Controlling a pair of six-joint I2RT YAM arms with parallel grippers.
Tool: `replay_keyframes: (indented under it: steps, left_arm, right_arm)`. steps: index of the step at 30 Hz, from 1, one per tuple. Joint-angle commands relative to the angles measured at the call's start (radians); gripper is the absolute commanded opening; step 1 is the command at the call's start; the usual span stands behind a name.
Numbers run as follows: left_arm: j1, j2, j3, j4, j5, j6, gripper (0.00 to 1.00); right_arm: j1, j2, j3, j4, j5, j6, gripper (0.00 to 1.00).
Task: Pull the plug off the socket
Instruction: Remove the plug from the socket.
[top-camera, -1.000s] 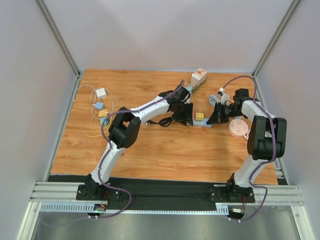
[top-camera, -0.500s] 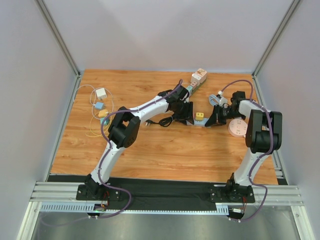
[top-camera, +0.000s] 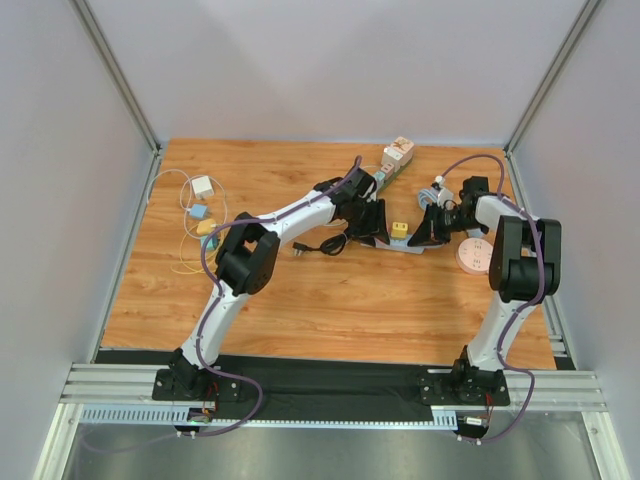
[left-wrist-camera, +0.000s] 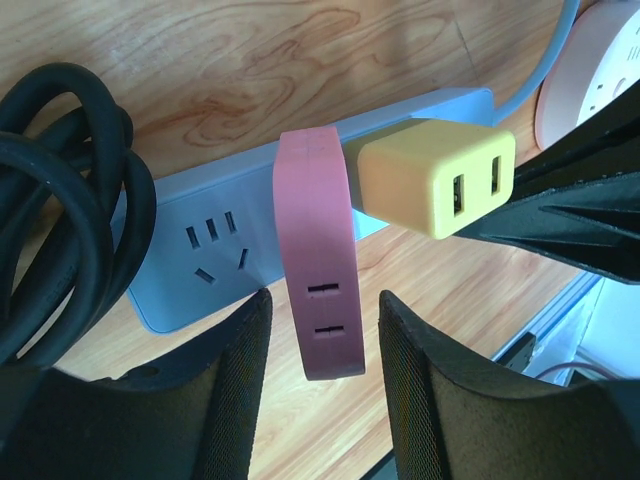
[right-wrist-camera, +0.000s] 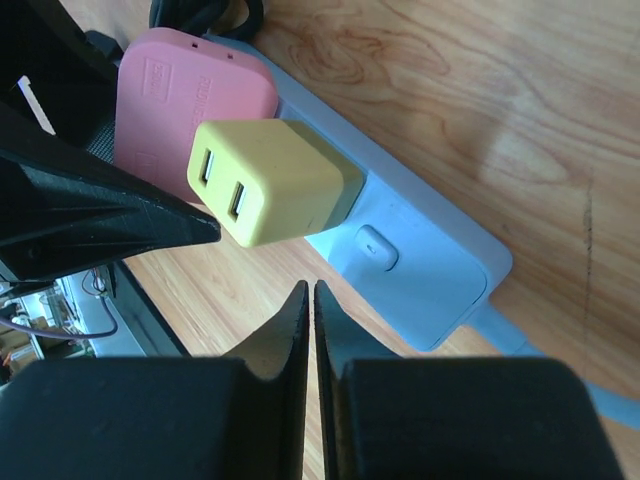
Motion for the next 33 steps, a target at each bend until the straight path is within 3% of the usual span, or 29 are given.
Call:
replay_keyframes:
  steps: [1,20,33]
  left_arm:
    - [0.024,-0.027,0.002,0.063,-0.037,-0.016,0.54]
    - [0.024,-0.118,-0.098,0.164,-0.023,-0.005,0.57]
    - [0.024,-0.051,0.007,0.094,-0.092,-0.017,0.57]
  right_arm:
    - [0.003,0.02,0.045,0.036,-0.009,0.03,0.04]
    - [0.003,0.042,0.028,0.068,0.118,0.079,0.0]
    - [0.005,0.048,0.023,0.074,0.143,0.088,0.0]
